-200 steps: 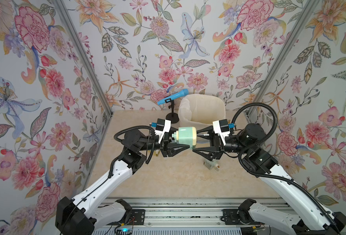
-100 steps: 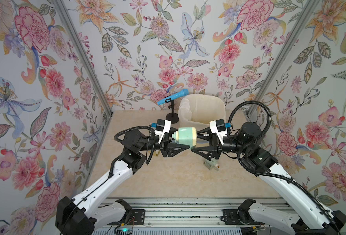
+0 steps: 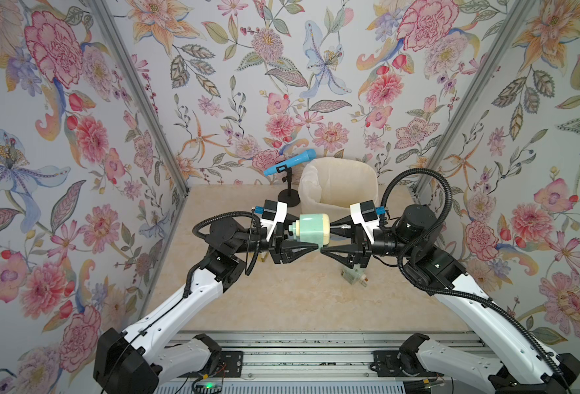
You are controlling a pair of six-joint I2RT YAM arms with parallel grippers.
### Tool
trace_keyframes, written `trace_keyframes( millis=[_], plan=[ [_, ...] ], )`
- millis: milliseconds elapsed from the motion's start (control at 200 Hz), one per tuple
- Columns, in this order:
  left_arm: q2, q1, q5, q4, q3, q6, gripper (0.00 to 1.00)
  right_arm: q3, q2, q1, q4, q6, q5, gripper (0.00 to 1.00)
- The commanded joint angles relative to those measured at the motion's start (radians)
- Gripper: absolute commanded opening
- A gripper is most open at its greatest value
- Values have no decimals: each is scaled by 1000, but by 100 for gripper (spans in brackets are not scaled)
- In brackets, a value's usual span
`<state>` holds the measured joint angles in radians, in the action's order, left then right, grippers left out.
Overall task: Take out the pencil sharpener tray and clean the shavings
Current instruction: Open the container of the pencil sharpener.
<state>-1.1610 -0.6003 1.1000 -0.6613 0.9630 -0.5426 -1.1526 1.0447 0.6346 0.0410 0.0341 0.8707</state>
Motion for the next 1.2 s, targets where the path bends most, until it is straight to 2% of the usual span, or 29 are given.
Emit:
trace_keyframes(
  millis=[0, 200, 240, 310, 375, 630, 776, 1191],
  plan=[
    [-2, 8, 11, -58, -15, -3, 25, -40, -3, -1, 9, -1, 10, 59],
    [-2, 9, 11, -55, -17, 6, 25, -48, -3, -18, 28, 4, 18, 51],
    [-2, 8, 12, -53, -15, 9, 25, -47, -5, -22, 30, 5, 19, 53],
    [-3, 8, 11, -55, -12, 9, 25, -41, -6, -23, 31, 3, 22, 65],
    [-5, 9, 12, -57, -6, 9, 25, -39, -5, -23, 33, 6, 25, 69],
    [-3, 9, 13, -56, -1, 9, 26, -39, -1, -23, 41, 5, 31, 68],
    [-7, 9, 11, -63, 5, 4, 26, -43, 11, -20, 46, 9, 40, 72],
    [-13, 22, 15, -63, 13, 9, 26, -37, -11, -44, 60, 16, 13, 42]
  ],
)
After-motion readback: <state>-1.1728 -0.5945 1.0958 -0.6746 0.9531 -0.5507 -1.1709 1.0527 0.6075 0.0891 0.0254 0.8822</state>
